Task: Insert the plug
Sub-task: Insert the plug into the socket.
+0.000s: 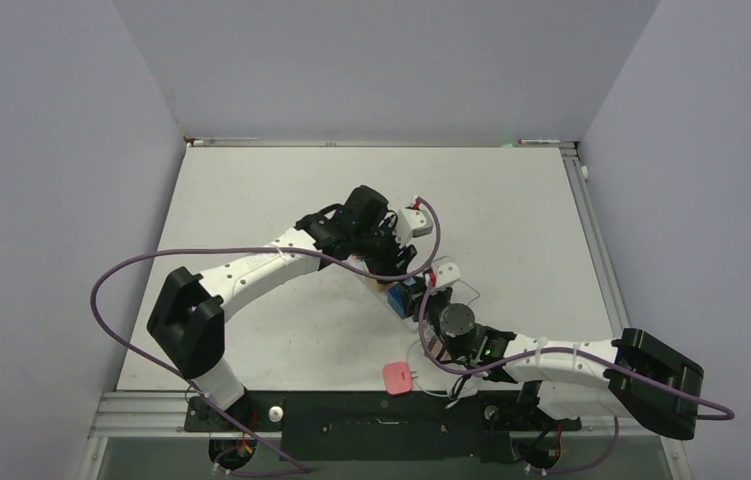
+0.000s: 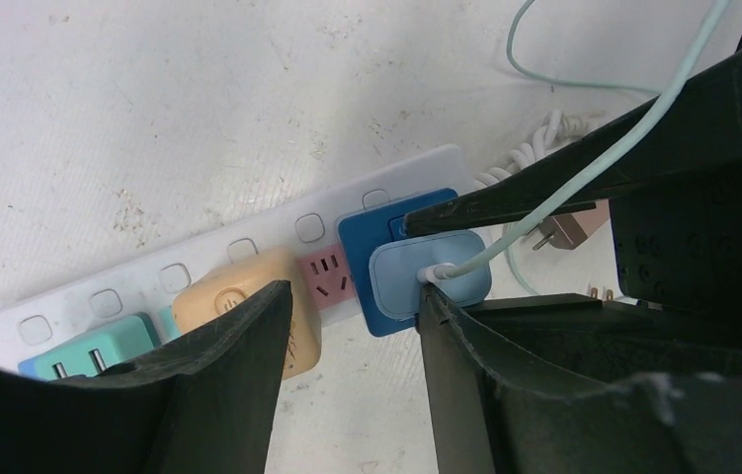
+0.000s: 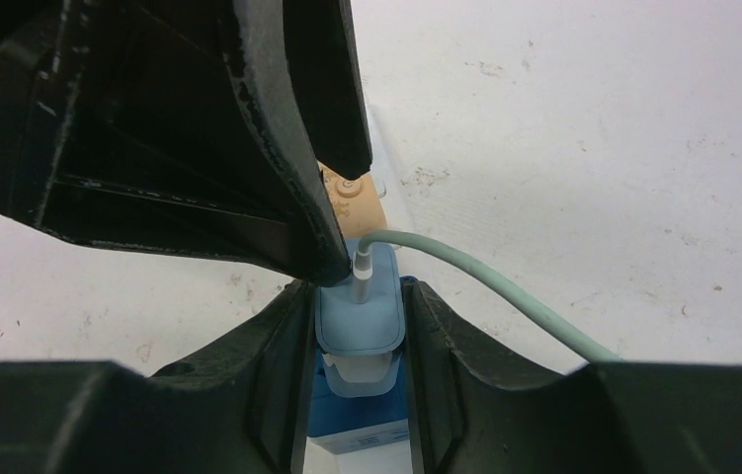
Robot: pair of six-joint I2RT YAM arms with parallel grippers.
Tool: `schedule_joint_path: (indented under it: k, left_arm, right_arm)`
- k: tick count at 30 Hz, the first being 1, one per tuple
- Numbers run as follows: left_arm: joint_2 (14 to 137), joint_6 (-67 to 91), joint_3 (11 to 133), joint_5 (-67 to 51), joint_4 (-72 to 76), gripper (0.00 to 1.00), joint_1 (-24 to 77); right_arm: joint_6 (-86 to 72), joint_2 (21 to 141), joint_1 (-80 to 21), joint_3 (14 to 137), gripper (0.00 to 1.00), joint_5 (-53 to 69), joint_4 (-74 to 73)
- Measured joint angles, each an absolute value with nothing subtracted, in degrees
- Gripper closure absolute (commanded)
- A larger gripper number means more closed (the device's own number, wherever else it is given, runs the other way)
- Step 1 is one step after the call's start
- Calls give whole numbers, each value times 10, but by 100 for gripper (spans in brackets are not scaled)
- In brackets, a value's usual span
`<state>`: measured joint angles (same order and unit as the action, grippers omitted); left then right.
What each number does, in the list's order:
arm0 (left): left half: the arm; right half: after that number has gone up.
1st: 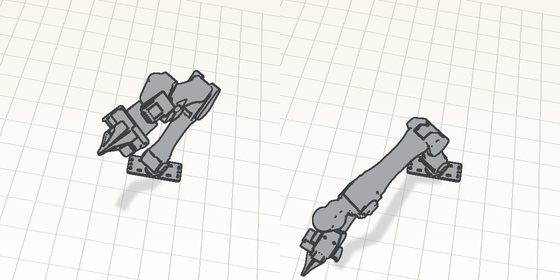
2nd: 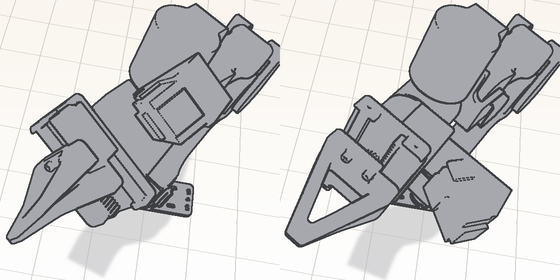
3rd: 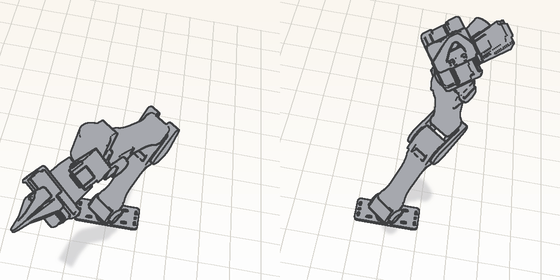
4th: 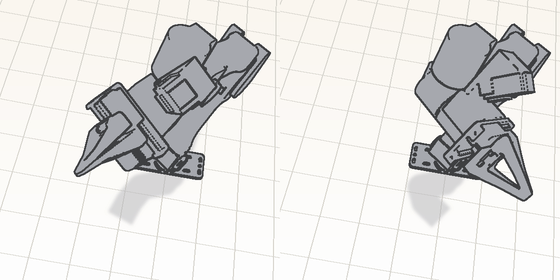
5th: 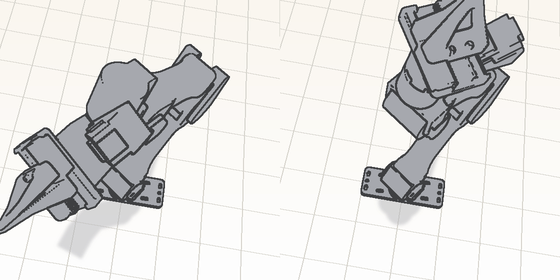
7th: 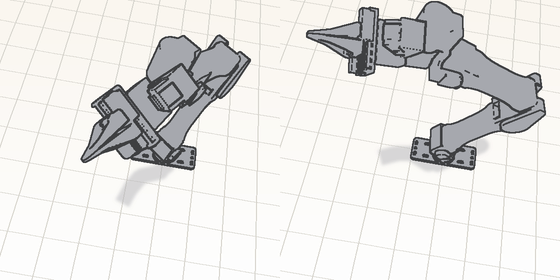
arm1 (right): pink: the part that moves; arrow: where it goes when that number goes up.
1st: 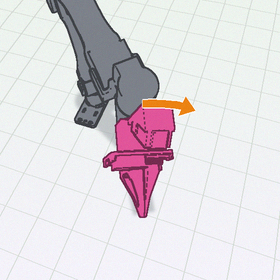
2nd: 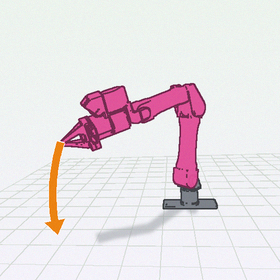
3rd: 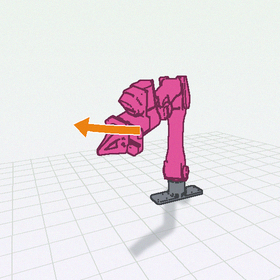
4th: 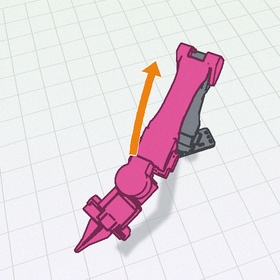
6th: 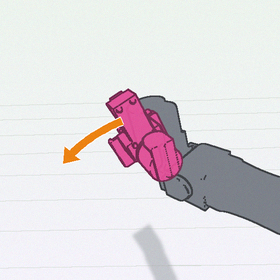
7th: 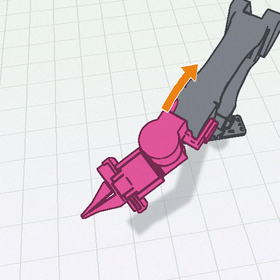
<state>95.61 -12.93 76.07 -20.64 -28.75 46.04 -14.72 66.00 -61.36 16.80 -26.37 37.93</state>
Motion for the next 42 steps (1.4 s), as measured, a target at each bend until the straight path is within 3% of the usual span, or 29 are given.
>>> schedule_joint_path:
  k: [8,16,23,26,33,37,42]
  left_arm:
    - [955,-136,745,-196,-252,63,463]
    - [982,-173,713,-148,-238,68,465]
    - [975,-167,706,-153,-231,58,462]
    - [975,-158,719,-173,-256,43,449]
    - [975,-122,762,-244,-348,19,373]
    - [951,-110,756,-292,-351,19,354]
    - [903,-110,728,-362,-351,29,353]
  right_arm:
    - [-169,688,-665,185,95,-359,376]
    - [-201,703,-686,193,95,-376,375]
    - [-217,714,-702,207,95,-408,357]
    - [-218,717,-707,216,95,-416,344]
    - [-222,732,-720,231,95,-442,332]
    - [-222,743,-730,239,95,-460,329]
    - [-224,744,-735,241,95,-469,326]
